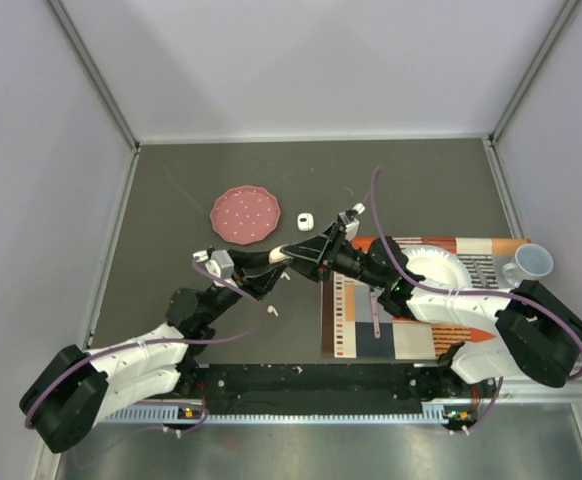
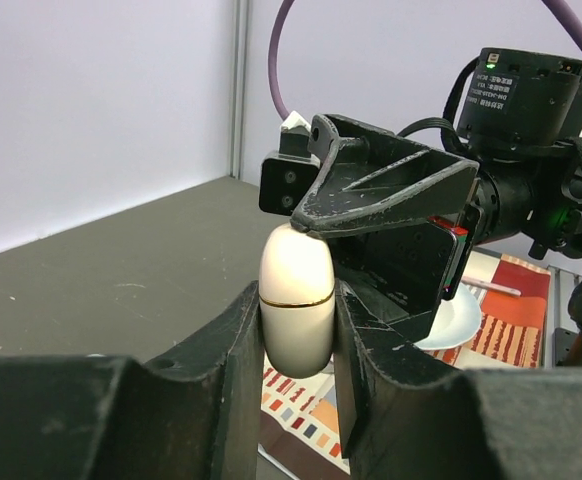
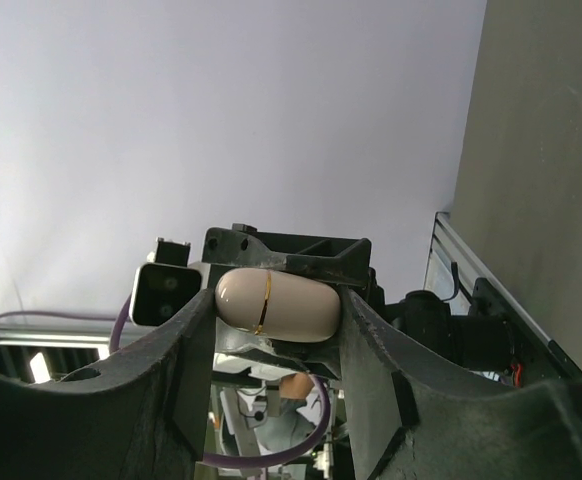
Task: Insert the wireless bluetooth earbuds into the charging case
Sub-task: Pass from the right arm to the left, then open the charging case.
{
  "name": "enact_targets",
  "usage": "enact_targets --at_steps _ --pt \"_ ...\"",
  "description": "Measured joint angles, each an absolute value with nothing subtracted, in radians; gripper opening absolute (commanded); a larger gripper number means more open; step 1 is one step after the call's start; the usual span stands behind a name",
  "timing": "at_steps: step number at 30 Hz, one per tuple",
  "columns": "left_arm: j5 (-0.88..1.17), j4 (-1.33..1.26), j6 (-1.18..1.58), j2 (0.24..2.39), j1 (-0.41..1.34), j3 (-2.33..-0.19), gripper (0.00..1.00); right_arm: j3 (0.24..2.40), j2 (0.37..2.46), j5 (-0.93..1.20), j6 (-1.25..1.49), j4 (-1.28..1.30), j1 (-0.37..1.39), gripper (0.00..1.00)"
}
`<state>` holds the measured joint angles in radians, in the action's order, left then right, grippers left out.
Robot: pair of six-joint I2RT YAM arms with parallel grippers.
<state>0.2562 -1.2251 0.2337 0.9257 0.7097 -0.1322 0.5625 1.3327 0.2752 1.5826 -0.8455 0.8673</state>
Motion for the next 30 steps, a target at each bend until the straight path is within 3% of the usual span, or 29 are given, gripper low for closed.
enact_targets --at_steps 2,4,5,6,11,22,30 --pt "0.255 -1.227 0.236 0.928 0.71 -0.132 0.15 0.562 1.333 0.274 1.583 -0.846 0.867 0.31" --pt "0.254 -1.227 0.236 0.928 0.71 -0.132 0.08 0.56 1.333 0.274 1.581 -0.85 0.867 0.48" --pt "0.256 -1.227 0.236 0.928 0.71 -0.132 0.0 0.557 1.333 0.274 1.579 -0.855 0.867 0.53" --pt "0.258 -1.223 0.235 0.927 0.712 -0.132 0.0 0.553 1.333 0.274 1.575 -0.861 0.867 0.62" --pt "0.252 -1.151 0.233 0.888 0.712 -0.133 0.0 0.55 1.302 0.262 1.494 -0.823 0.868 0.86" --pt "0.316 -0.956 0.195 0.756 0.684 -0.138 0.0 0.732 0.994 0.166 0.94 -0.295 0.869 0.9" --pt "0.386 -1.121 0.191 0.786 0.644 -0.075 0.0 0.806 0.999 0.183 0.712 -0.063 0.869 0.9"
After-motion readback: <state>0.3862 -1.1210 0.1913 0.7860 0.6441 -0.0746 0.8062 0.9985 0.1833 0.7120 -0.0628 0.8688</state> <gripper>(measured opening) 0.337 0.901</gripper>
